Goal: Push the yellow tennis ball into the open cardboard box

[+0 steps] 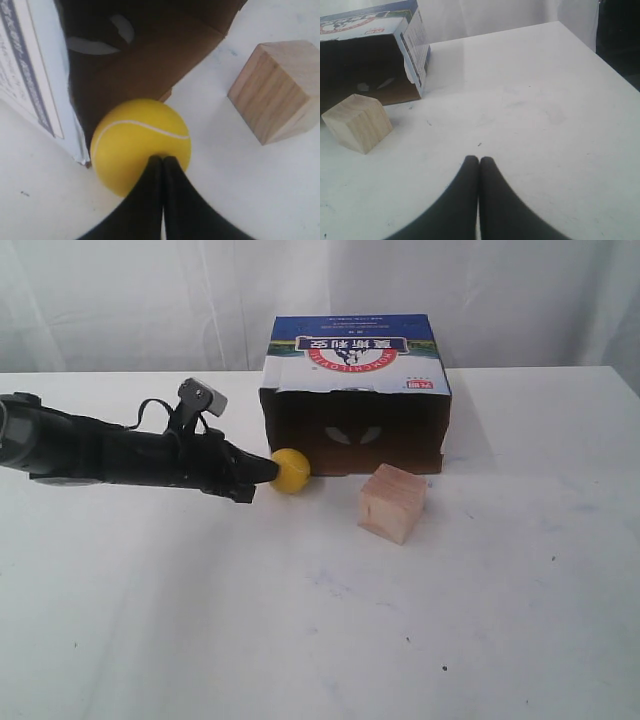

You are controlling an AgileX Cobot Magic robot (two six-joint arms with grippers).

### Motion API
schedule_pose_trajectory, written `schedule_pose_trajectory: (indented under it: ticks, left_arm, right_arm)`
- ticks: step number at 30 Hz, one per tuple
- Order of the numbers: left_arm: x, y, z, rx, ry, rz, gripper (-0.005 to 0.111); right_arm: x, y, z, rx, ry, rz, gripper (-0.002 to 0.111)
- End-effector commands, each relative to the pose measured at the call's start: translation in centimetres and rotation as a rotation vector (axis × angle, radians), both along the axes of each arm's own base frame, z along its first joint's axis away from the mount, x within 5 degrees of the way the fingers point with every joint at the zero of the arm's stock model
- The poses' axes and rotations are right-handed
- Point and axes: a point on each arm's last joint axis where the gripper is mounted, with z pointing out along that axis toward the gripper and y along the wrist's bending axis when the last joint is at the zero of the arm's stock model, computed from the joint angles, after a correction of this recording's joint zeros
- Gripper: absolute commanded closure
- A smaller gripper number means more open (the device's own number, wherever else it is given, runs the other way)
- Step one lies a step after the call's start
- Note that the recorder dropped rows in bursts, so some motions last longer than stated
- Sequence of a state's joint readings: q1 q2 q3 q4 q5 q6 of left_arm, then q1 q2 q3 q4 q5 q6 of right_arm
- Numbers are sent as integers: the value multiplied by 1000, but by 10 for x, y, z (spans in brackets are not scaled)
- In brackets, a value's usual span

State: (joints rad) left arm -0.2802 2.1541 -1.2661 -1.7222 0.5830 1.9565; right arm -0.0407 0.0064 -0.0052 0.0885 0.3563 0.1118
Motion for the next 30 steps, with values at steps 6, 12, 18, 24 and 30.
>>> schedule_pose_trajectory:
  ticks: [6, 12, 18, 24, 30]
  left_arm:
    - [4, -12, -1, 7, -139, -97, 107]
    - [6, -22, -2, 7, -151, -116, 107]
    - [10, -27, -4, 7, -160, -120, 107]
    - [8, -29, 0, -22, -166, -143, 107]
    - [7, -28, 15, -56, -169, -141, 107]
  right_arm:
    - [0, -1, 0, -9, -14, -9, 108]
    - [0, -1, 0, -9, -14, -9, 108]
    - [0, -1, 0, -9, -14, -9, 108]
    - [0, -1, 0, -9, -14, -9, 108]
    - [0, -1, 0, -9, -14, -9, 108]
